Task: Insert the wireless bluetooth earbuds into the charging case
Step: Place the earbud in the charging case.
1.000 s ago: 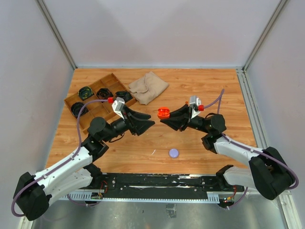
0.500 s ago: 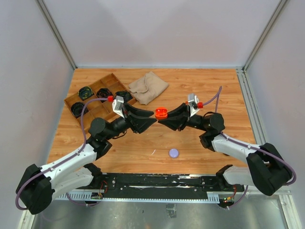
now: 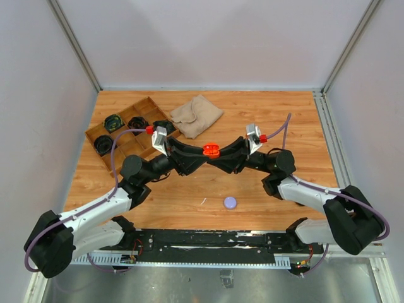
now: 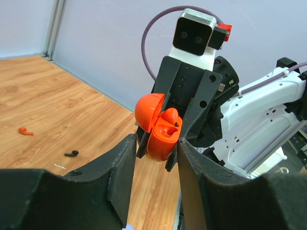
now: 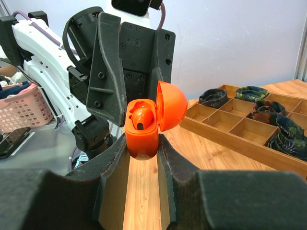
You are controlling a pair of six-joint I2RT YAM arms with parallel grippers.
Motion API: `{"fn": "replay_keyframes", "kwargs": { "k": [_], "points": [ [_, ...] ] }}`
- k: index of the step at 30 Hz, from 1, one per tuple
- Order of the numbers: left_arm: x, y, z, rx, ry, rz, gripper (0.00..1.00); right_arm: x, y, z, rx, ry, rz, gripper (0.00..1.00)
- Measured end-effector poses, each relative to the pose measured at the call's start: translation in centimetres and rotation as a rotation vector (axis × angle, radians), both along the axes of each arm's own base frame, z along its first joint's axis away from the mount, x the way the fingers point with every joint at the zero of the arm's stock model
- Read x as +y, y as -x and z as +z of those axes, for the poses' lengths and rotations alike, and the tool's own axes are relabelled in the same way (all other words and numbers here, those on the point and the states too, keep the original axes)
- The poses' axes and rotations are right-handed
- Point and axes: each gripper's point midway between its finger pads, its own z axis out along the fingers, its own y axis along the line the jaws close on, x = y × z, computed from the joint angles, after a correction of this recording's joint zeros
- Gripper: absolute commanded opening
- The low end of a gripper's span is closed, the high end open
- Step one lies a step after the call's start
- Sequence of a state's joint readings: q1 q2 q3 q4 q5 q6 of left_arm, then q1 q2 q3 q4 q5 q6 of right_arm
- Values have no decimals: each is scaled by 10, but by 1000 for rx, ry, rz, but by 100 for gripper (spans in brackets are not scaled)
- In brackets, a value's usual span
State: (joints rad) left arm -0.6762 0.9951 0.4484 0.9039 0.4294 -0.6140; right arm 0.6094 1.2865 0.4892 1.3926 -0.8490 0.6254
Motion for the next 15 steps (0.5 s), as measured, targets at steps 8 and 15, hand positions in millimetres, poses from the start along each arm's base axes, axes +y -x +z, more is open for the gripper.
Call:
{"fn": "replay_keyframes", "kwargs": {
  "k": [8,15],
  "points": [
    [-1,3,1,8,12,-21,40,4,0,2,-4,-6,7,1],
    [-3,3,0,21,20,-30,34,4,-1,1,-1,-5,5,1]
  ]
}}
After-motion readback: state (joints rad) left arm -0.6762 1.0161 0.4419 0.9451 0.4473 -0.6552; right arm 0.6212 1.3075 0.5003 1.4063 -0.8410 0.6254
